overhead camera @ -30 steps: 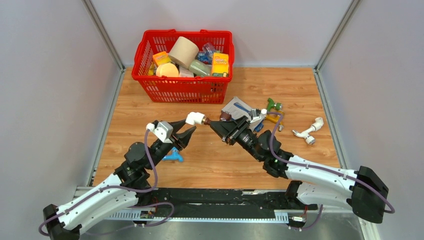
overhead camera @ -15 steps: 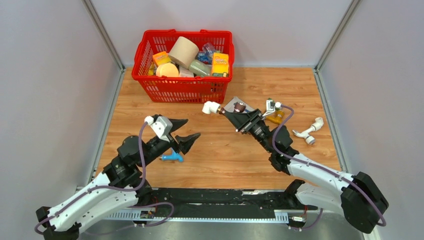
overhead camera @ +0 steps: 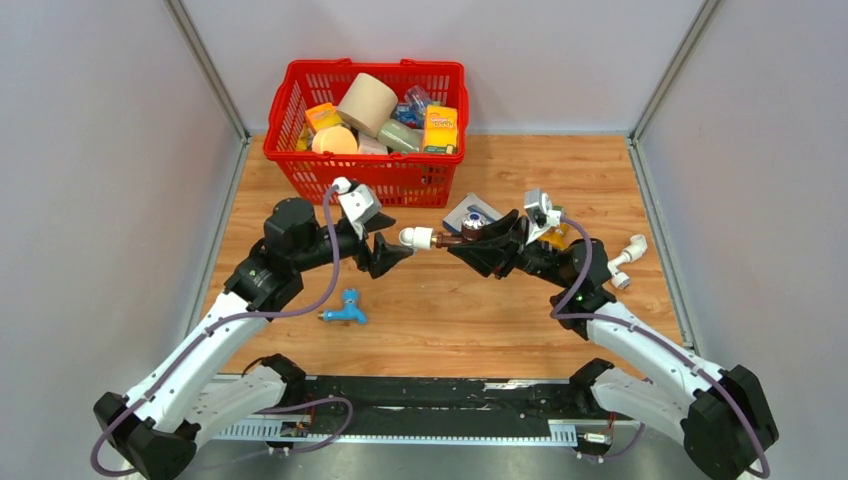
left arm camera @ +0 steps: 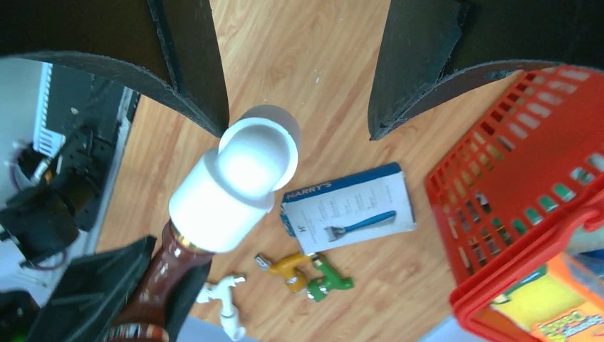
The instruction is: Install the water faucets
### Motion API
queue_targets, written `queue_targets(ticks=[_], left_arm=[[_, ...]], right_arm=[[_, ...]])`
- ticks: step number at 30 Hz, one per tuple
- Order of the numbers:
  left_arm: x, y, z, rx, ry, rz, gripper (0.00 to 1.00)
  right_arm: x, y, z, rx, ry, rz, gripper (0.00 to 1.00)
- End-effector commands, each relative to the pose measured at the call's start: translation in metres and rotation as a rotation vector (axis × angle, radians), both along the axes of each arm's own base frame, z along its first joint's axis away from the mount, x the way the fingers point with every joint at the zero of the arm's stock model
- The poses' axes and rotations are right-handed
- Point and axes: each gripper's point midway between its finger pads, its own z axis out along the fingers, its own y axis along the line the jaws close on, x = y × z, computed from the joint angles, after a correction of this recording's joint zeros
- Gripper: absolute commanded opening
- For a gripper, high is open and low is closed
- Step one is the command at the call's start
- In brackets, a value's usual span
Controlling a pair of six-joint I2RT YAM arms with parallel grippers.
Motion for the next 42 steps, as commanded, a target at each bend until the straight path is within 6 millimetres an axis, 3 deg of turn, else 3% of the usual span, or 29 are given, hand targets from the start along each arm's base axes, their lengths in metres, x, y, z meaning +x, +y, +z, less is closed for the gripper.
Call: queue_targets(ticks=[1, 10, 30, 34, 37, 38, 39, 42], left_arm=[[-0.029, -0.007, 0.027, 0.024, -0.196, -0.212, 0.79], [-0.055, -0.004, 0.047, -0.038, -0.437, -0.309, 0.82], [-0.045, -0.027, 0.033, -0.044, -0.343, -0.397, 0.81], [-0.046, -0.032, 0.026, -0.018, -0.338, -0.402, 0.61], [-0.046, -0.034, 0.022, 0.003, -0.364, -0.391, 0.34], [-0.046, -0.033, 0.023, 0.005, -0.375, -0.384, 0.29], [-0.045, -0.032, 0.025, 0.013, -0.402, -0.371, 0.17], [-0.047, -0.032, 0.028, 0.025, -0.486, -0.347, 0.00]], right_arm=[[-0.024, -0.004, 0.045, -0.034, -0.343, 0.047, 0.00], [-0.039, -0.004, 0.052, -0.052, -0.425, 0.108, 0.00], [-0.043, 0.003, 0.056, -0.054, -0.439, 0.164, 0.00], [-0.041, 0.005, 0.055, -0.048, -0.408, 0.171, 0.00], [-0.041, 0.006, 0.055, -0.045, -0.382, 0.178, 0.00], [-0.040, 0.006, 0.055, -0.045, -0.370, 0.179, 0.00], [-0.039, 0.007, 0.055, -0.044, -0.346, 0.180, 0.00], [-0.033, 0.008, 0.056, -0.031, -0.253, 0.172, 0.00]])
